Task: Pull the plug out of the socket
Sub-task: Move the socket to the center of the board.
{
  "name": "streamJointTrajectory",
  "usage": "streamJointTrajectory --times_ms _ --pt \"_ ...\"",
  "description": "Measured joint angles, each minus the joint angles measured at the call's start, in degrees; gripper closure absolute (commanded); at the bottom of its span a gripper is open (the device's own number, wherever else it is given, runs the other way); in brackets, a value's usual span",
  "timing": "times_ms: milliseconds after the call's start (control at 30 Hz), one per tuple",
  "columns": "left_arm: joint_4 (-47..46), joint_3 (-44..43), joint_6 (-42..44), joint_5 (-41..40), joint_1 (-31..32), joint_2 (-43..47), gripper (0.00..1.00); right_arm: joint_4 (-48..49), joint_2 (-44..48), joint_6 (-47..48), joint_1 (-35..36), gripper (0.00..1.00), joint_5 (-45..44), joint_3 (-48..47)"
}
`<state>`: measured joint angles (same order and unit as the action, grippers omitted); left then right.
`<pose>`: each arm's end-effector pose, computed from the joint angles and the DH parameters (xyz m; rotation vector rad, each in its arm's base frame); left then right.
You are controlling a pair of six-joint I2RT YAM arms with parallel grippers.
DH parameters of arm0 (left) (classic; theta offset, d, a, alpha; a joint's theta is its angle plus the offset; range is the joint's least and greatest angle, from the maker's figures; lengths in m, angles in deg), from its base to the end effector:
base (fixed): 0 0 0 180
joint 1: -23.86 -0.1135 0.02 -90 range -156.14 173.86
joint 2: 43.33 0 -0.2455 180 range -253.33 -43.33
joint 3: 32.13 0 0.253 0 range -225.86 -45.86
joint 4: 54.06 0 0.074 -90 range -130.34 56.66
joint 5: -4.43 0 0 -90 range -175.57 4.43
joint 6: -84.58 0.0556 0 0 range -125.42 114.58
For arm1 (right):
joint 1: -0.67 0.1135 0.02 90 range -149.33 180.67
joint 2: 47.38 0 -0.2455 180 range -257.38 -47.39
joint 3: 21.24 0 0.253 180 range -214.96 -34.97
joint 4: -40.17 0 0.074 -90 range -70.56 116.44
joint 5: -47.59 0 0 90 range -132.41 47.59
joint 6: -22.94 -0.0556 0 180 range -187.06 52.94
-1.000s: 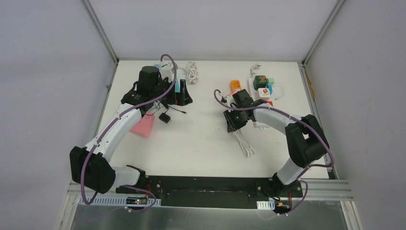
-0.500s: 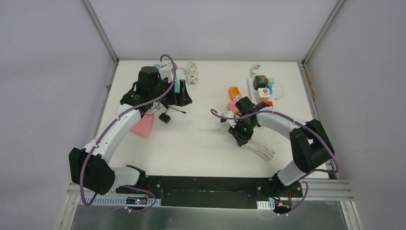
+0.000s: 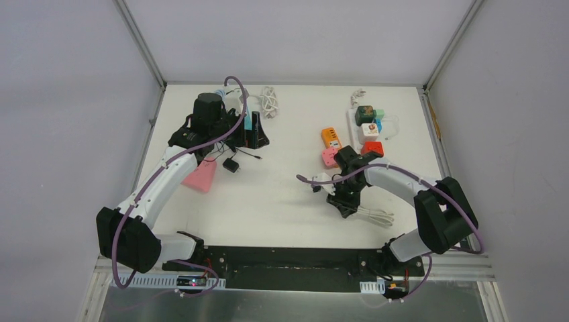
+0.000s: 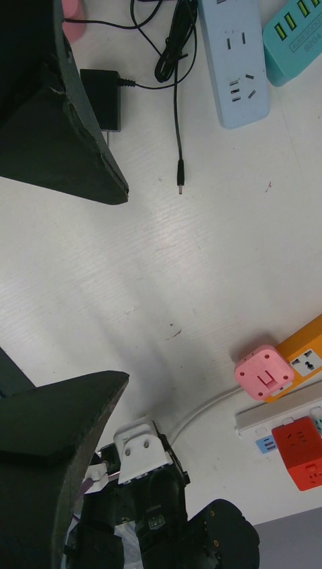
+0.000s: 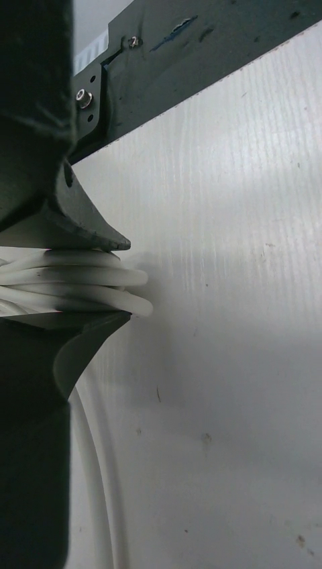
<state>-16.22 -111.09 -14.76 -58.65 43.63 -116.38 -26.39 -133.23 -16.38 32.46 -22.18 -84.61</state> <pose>0.2785 -0.1268 0.3090 0.4789 2.1106 -0.7963 0.1923 0.1418 0.1355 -1.9953 2.2696 0.5276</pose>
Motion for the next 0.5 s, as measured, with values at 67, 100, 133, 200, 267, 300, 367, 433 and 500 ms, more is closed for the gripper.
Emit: streamJointTrajectory --times_ms 67,100,133,200,267,300,367,433,500 --pt "0.0 0.0 0.0 0.0 0.0 0.0 0.01 -0.1 0.5 1.6 0.6 1.00 0.1 0.5" --pt "0.0 0.0 0.0 0.0 0.0 0.0 0.01 -0.2 0.7 2.2 0.9 1.00 0.1 0.7" --pt "0.0 0.0 0.0 0.0 0.0 0.0 0.01 -0.3 1.0 3.1 1.2 1.00 0.1 0.9" --pt "0.0 0.0 0.0 0.0 0.0 0.0 0.01 -0.4 1.6 4.9 1.9 1.00 0.0 1.4" --pt "0.0 0.0 0.0 0.0 0.0 0.0 0.01 -0.5 2.2 6.7 2.5 1.00 0.1 1.9" --pt "0.0 0.0 0.0 0.0 0.0 0.0 0.01 -0.5 2.4 7.6 2.7 1.00 0.0 2.2" --pt "0.0 0.0 0.0 0.0 0.0 0.0 0.01 -0.5 3.0 9.2 3.0 1.00 0.0 2.6" --pt "0.0 0.0 0.0 0.0 0.0 0.0 0.01 -0.5 3.8 11.0 3.2 1.00 0.0 3.2" --pt "0.0 0.0 0.0 0.0 0.0 0.0 0.01 -0.4 4.5 12.5 3.5 1.00 0.0 3.8"
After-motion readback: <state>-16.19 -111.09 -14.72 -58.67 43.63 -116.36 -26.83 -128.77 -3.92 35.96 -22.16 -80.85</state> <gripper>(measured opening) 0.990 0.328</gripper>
